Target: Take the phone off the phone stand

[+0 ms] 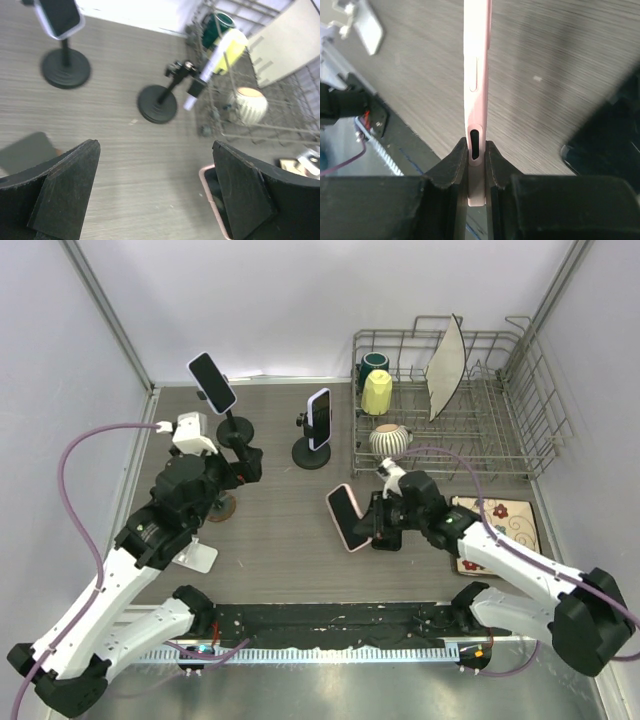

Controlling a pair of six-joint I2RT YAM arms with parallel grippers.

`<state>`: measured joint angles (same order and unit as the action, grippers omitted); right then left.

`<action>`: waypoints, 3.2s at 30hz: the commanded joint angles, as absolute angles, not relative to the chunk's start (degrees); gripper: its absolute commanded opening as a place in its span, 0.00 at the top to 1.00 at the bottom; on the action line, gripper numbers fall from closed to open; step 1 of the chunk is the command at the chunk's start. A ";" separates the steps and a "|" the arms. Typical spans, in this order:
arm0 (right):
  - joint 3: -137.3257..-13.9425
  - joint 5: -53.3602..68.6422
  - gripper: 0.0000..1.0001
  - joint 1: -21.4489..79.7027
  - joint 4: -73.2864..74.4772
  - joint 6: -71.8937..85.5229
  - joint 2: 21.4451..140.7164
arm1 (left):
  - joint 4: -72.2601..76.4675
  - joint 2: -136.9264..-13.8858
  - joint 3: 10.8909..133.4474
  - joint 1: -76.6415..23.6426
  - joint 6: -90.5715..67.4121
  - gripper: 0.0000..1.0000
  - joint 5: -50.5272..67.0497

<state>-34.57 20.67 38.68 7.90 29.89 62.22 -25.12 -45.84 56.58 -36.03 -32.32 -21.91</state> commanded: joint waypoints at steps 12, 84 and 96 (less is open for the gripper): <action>-38.14 10.02 0.99 13.81 36.56 28.56 55.64 | -24.88 -40.43 53.81 -30.59 -13.62 0.00 -39.11; -41.30 -1.14 0.11 6.42 31.91 28.57 60.57 | -20.65 -35.51 45.70 -21.80 -13.09 0.00 -34.89; -49.48 2.10 0.11 6.42 26.64 23.64 51.68 | -21.88 -39.11 46.14 -21.71 -15.73 0.00 -34.98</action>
